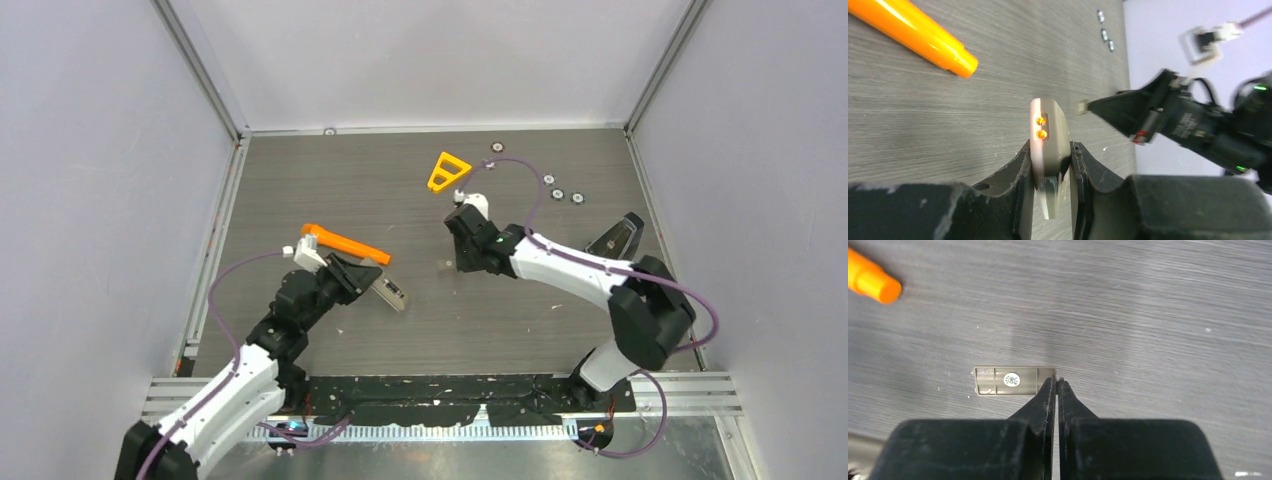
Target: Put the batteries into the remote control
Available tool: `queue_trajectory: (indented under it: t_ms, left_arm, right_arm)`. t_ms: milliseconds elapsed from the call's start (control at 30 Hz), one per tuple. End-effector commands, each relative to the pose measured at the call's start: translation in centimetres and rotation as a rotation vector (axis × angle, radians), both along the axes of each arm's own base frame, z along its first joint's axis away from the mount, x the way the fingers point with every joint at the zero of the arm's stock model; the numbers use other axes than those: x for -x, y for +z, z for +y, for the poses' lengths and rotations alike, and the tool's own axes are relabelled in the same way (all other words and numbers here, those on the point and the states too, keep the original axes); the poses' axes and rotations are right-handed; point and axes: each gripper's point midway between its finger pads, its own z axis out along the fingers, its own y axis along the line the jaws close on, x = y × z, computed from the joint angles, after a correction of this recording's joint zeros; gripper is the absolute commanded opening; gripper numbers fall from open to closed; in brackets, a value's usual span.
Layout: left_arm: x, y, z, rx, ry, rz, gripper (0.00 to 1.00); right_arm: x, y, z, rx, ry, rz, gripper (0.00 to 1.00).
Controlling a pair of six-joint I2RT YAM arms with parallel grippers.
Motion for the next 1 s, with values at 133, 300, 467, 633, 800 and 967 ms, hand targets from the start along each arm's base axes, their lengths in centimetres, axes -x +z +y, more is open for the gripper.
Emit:
queue_trajectory:
  t_ms: [133,300,467,633,800,967]
  left_arm:
    - [-4.7,1.9,-3.0,0.032,0.205,-0.059,0.0]
    - [-6.5,1.4,-5.7,0.088,0.243,-0.04,0.0]
    - [-7.5,-0.1,-6.5,0.136,0.309,0.006,0.01]
    - [-7.6,-2.4,-7.4,0.141,0.335,0.07,0.11]
    - [-6.6,-5.1,-7.1,0.128,0.359,0.128,0.14]
    - [-5.4,-7.7,-6.3,0.117,0.38,0.188,0.16]
  right_arm:
    - [-0.3,4.5,-4.9,-0.074,-0.262,-0.145,0.05]
    - [0.5,4.9,-5.9,-0.1,-0.282,-0.147,0.06]
    - [1.1,5.5,-6.5,-0.124,-0.291,-0.156,0.05]
    - [1.3,6.1,-6.8,-0.137,-0.292,-0.164,0.05]
    - [1.4,6.5,-6.8,-0.151,-0.289,-0.166,0.06]
    - [1.4,6.3,-6.6,-0.146,-0.28,-0.157,0.05]
